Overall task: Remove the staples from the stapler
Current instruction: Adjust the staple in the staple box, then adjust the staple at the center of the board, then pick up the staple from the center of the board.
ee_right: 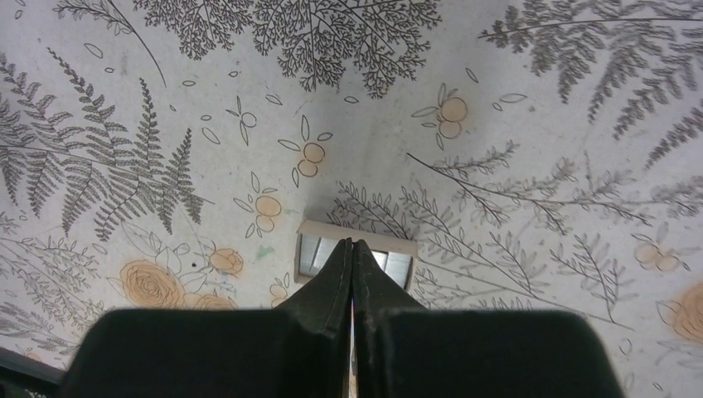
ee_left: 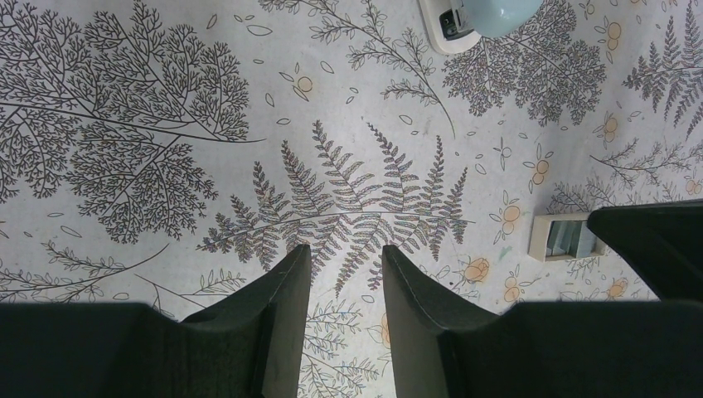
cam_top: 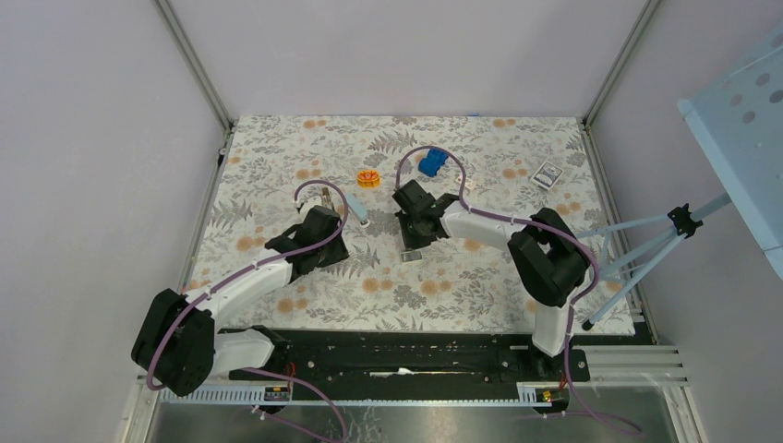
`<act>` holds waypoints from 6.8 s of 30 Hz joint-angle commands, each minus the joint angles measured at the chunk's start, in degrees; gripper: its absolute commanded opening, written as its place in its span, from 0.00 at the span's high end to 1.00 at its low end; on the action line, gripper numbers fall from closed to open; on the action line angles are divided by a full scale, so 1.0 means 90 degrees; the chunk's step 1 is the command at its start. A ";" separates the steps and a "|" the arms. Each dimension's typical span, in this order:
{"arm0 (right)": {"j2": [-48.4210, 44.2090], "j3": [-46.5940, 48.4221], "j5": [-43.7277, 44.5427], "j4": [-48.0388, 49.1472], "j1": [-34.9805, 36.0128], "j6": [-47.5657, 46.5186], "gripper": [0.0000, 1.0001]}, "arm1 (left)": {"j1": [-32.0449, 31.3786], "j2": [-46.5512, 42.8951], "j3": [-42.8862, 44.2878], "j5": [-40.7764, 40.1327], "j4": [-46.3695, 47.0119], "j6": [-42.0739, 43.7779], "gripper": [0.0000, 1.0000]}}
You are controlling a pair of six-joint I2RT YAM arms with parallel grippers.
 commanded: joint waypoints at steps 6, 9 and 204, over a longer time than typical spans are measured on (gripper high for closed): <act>-0.1595 -0.0586 0.1015 -0.0131 0.0038 0.0132 0.87 | 0.0037 -0.0055 -0.0012 -0.0001 0.0242 0.0074 0.59; -0.1877 -0.0918 0.1119 -0.0382 0.0038 0.0519 0.72 | 0.0037 -0.0059 0.0024 -0.0006 0.0238 0.0112 0.59; -0.0433 -0.0834 0.0970 -0.1074 0.0683 0.1148 0.75 | 0.0037 -0.0858 -0.0217 0.0005 0.0272 0.0709 0.56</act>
